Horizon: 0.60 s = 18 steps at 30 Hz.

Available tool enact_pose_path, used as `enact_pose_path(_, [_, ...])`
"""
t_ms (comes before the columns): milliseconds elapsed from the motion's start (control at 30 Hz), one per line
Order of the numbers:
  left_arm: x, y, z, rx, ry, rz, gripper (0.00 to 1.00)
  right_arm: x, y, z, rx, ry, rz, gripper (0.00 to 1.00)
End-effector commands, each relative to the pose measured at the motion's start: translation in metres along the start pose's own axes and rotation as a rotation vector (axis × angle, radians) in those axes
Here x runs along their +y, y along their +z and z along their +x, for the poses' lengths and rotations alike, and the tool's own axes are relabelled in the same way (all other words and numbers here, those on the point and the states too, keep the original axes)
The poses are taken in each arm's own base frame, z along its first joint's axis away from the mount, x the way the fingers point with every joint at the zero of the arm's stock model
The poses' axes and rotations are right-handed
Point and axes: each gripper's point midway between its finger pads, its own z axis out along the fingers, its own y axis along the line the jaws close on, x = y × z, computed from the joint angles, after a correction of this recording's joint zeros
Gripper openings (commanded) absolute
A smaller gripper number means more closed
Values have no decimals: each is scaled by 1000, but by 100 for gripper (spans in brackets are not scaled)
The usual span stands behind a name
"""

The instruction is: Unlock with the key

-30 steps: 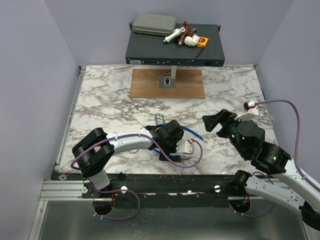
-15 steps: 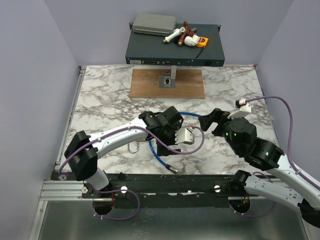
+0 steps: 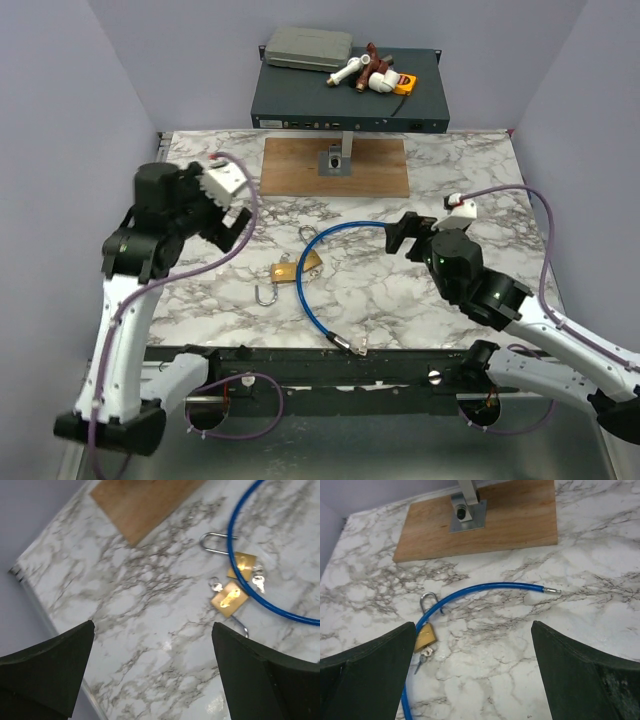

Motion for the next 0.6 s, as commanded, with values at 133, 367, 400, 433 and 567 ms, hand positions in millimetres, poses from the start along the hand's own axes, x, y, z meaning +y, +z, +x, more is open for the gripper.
enact_pose_path(133, [86,-21,68,-213,-368,-311,98,-67,51,9,-194,-17,170,100])
enact_pose_path(367, [151,0,137,-201,-703,-421,99,-189,88,17,-265,90,464,100])
enact_pose_path(400, [155,6,146,-190,-737,-424,98,-197,93,19,-270,96,486,100])
enact_pose_path(433, [158,13,154,-189,-762,-427,99,-205,97,22,-267,89,505,100])
enact_pose_path(567, [159,37,170,-258,-797,-417,99,-221,113,21,-298,58,533,100])
